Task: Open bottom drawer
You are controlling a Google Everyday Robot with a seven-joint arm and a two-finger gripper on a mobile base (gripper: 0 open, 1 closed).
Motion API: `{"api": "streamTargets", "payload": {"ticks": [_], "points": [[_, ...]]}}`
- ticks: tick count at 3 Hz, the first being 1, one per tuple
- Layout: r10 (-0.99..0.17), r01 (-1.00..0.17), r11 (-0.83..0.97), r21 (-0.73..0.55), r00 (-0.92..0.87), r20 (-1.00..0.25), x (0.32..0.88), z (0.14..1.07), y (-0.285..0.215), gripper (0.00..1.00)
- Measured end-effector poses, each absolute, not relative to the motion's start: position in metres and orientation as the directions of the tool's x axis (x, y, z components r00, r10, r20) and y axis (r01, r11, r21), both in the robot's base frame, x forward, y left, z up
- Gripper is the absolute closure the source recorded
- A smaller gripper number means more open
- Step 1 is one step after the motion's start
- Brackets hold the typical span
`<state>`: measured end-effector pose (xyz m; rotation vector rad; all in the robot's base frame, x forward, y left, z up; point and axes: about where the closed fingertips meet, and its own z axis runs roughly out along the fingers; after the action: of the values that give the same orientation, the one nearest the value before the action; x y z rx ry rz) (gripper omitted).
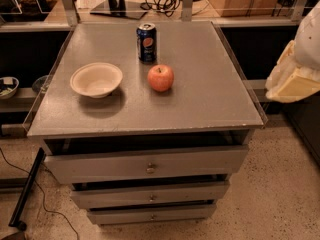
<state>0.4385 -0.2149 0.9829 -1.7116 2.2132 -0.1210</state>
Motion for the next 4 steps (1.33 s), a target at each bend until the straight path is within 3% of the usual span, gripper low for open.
{"api": "streamTargets", "payload": {"ticks": [1,2,4], "points": [[-0.953,-0.924,0.271,-0.271,-0.217,-0.213,0.438,0.983,-0.215,0.89],[-0.946,-0.917,0.294,-0.271,-0.238,-0.221,0.429,0.978,-0.217,1.0],[-0.923,-0.9,0.36,-0.245,-0.306,-0.233,0.388,0.929,-0.23,1.0]]}}
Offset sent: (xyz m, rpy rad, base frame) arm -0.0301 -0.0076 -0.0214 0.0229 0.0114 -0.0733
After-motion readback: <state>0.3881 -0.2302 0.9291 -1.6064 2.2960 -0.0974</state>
